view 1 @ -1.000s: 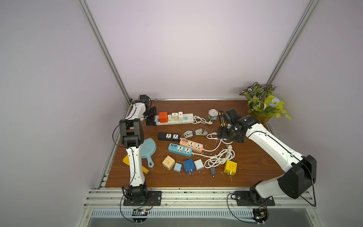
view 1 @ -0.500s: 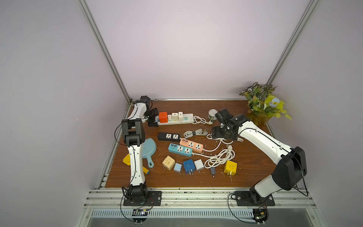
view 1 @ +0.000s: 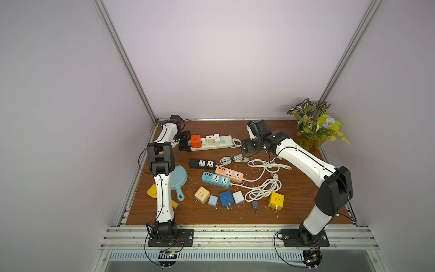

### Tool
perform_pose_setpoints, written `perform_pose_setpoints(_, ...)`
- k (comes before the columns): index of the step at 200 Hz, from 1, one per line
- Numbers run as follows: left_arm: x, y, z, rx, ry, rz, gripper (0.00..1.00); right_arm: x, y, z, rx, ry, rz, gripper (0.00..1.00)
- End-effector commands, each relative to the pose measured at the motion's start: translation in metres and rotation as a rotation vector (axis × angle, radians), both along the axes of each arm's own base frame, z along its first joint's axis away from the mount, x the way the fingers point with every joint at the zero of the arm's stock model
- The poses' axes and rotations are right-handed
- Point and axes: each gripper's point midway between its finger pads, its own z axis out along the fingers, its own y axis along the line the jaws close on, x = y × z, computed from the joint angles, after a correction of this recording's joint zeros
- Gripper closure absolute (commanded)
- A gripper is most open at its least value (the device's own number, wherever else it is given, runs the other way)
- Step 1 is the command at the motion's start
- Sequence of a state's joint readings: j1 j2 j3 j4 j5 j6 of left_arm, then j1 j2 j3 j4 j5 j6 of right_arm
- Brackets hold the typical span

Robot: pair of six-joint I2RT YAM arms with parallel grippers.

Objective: Pull the plug off the socket
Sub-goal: Remove the plug from the socket.

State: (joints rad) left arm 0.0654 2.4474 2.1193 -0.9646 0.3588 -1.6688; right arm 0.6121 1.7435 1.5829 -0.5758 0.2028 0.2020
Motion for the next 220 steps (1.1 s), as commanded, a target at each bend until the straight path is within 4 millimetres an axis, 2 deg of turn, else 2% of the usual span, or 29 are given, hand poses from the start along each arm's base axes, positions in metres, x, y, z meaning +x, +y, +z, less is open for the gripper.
perform_pose_setpoints(1, -0.044, 0.006, -0.049, 0.085, 0.187, -0.048, 0.54, 0.026, 0.037, 0.030, 0.009, -0.161, 0.182, 0.14)
perform_pose_setpoints(21, -0.053, 0.016, -0.047, 0.104, 0.195, -0.058, 0.61, 0.038, 0.063, 0.037, 0.024, -0.229, 0.293, 0.16)
perform_pose_setpoints(51, -0.064, 0.023, -0.046, 0.121, 0.206, -0.088, 0.67, 0.039, 0.106, 0.033, 0.049, -0.310, 0.502, 0.19)
perform_pose_setpoints(76, -0.070, 0.028, -0.043, 0.135, 0.208, -0.106, 0.72, 0.034, 0.136, 0.017, 0.068, -0.349, 0.684, 0.22)
perform_pose_setpoints(98, -0.074, 0.033, -0.041, 0.157, 0.206, -0.127, 0.75, 0.021, 0.155, -0.007, 0.083, -0.330, 0.854, 0.22)
perform_pose_setpoints(128, -0.084, 0.034, -0.042, 0.164, 0.221, -0.153, 0.77, 0.008, 0.169, -0.047, 0.079, -0.274, 1.026, 0.19)
perform_pose_setpoints(158, -0.089, 0.035, -0.041, 0.173, 0.224, -0.180, 0.78, 0.013, 0.175, -0.072, 0.069, -0.253, 1.069, 0.16)
perform_pose_setpoints(178, -0.090, 0.035, -0.041, 0.176, 0.226, -0.187, 0.78, 0.016, 0.182, -0.081, 0.067, -0.258, 1.099, 0.15)
perform_pose_setpoints(220, -0.095, 0.036, -0.042, 0.182, 0.239, -0.204, 0.79, 0.039, 0.187, -0.092, 0.036, -0.279, 1.044, 0.16)
